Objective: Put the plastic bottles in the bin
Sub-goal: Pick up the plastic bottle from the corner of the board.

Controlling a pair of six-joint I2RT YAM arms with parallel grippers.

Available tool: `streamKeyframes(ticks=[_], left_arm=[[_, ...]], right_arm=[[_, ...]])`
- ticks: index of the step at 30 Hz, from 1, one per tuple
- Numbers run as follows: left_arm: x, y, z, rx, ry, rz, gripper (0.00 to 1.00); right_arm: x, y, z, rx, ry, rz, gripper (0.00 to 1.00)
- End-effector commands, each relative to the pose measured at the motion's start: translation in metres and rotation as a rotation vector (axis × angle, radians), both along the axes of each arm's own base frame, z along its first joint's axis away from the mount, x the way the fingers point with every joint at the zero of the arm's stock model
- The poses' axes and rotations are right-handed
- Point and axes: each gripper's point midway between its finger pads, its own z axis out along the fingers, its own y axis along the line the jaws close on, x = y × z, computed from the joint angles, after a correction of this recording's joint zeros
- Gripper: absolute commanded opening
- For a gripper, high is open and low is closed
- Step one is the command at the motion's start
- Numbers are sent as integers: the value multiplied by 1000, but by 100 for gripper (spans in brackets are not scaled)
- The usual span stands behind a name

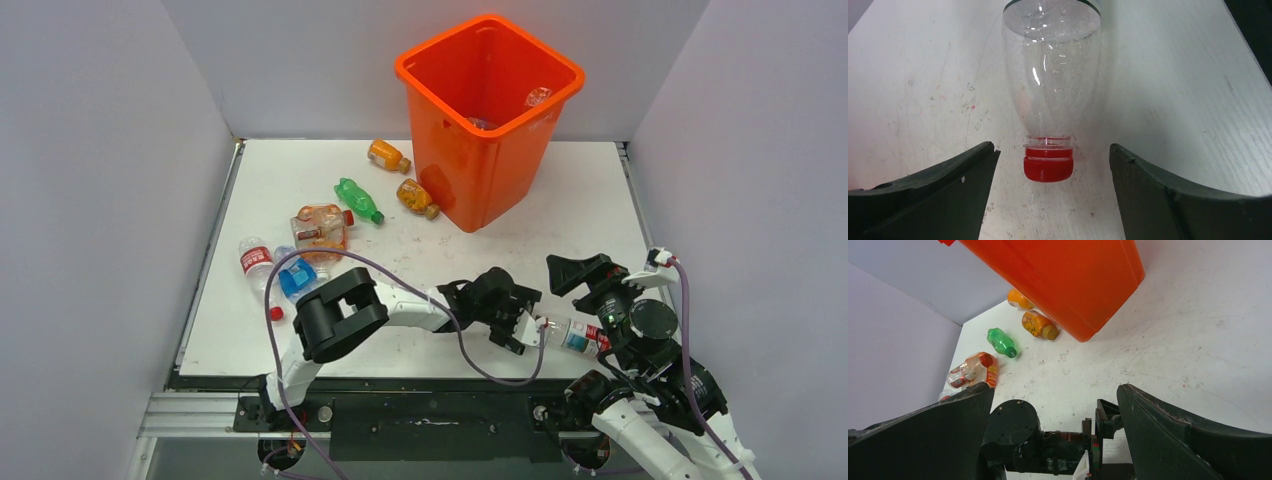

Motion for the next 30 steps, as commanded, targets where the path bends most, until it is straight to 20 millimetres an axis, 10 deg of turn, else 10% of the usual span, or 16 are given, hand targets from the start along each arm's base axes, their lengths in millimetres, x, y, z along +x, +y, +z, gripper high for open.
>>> streamKeyframes(ticks=[1,18,25,30], left_arm=[[1,-10,-3,15,-3,-15,79],[14,0,17,-39,-43,86,8],[22,102,94,-14,-283,224,0],[8,197,140,41,-435,286,0]], right_arm=[[-1,-1,10,13,-27,0,100],[-4,-2,17,18,-40,6,100],[-1,9,52,-117,-114,100,100],[5,75,49,-254,-75,446,95]])
